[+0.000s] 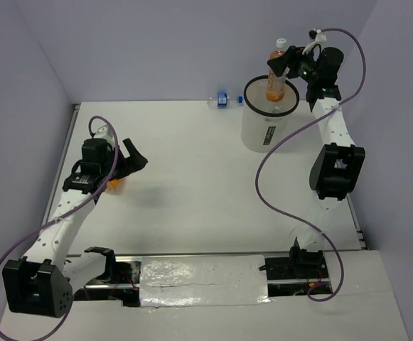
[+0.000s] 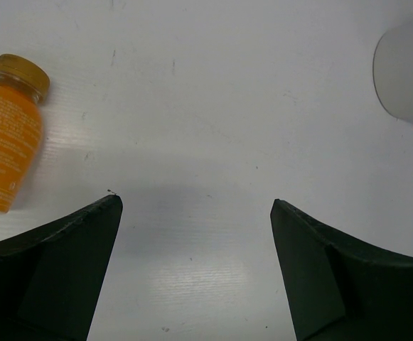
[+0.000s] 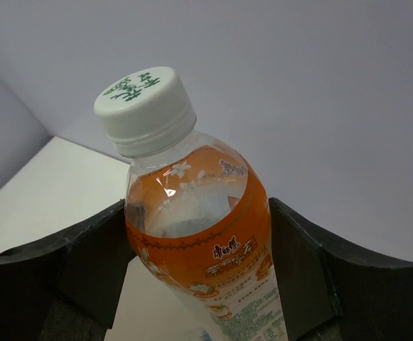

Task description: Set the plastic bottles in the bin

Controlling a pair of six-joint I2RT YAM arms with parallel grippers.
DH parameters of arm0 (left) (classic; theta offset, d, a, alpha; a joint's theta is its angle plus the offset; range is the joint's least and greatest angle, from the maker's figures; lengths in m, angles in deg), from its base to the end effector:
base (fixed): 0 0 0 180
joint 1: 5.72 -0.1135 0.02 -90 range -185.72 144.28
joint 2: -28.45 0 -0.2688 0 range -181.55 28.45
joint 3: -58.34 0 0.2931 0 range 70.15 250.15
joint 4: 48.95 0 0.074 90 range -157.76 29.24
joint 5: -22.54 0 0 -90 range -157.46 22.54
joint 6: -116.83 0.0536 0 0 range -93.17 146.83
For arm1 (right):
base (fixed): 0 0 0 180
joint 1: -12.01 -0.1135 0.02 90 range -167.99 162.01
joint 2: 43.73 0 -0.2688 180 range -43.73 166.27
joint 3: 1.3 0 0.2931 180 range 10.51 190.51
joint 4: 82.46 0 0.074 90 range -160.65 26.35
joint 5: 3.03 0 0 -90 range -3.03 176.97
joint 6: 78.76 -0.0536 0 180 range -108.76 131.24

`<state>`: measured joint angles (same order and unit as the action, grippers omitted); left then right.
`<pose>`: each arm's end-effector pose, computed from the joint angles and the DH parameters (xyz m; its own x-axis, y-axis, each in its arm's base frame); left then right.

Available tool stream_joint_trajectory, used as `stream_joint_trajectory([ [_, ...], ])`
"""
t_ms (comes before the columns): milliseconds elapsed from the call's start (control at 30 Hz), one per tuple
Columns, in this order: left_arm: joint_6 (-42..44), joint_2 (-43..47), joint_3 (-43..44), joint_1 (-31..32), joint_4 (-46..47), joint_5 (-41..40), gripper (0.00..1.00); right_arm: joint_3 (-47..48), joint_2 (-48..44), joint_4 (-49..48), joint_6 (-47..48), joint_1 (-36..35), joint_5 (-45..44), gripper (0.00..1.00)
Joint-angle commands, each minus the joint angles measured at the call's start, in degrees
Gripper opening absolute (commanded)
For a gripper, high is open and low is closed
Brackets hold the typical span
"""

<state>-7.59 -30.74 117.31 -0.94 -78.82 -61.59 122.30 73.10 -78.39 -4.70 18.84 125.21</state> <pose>0.2841 -0.0293 0.2794 -0.5088 -0.5217 -0.6848 -0.1413 0.8353 -0.5314 0.5484 -0.0323 0.3934 -0.0980 0.2290 -0.9685 -0.5133 0.8221 0.2463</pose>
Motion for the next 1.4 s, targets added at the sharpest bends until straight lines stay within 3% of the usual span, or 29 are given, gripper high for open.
stream_joint_trajectory([
  [0, 1.80, -0.83, 2.59, -0.38, -0.04, -0.86, 0.99, 0.18, -1.08, 1.23, 10.17, -1.99, -3.42, 0.78],
  [100, 3.21, -1.18, 3.38, -0.38, -1.35, -1.91, 0.99, -2.78, -3.09, 3.01, 19.42, -3.23, -8.44, 0.81],
  [200, 4.09, -1.18, 3.73, -0.47, -2.06, -2.79, 0.99, -4.56, -5.03, 2.82, 22.35, -3.23, -7.83, 0.84],
  [600, 7.86, -3.99, 7.77, -1.26, -5.92, -5.52, 0.99, -1.67, -7.94, 8.97, 17.44, -2.88, -2.21, 0.94],
  [800, 11.56, -7.77, 13.30, -2.40, -11.45, -13.16, 1.00, 5.72, -10.84, 17.32, 20.95, -3.23, 12.89, 0.99],
  [933, 14.54, -13.46, 17.95, -2.67, -14.36, -16.85, 0.99, 7.65, -13.21, 30.63, 29.70, -5.85, 20.98, 0.99],
  [1133, 18.94, -23.57, 23.76, -3.19, -18.14, -21.85, 0.98, 2.15, -18.38, 50.43, 45.18, -14.02, 21.70, 0.99],
  [1367, 21.23, -32.81, 26.14, -4.16, -21.31, -23.27, 0.94, -9.21, -24.20, 53.89, 48.82, -18.87, 20.65, 0.99],
])
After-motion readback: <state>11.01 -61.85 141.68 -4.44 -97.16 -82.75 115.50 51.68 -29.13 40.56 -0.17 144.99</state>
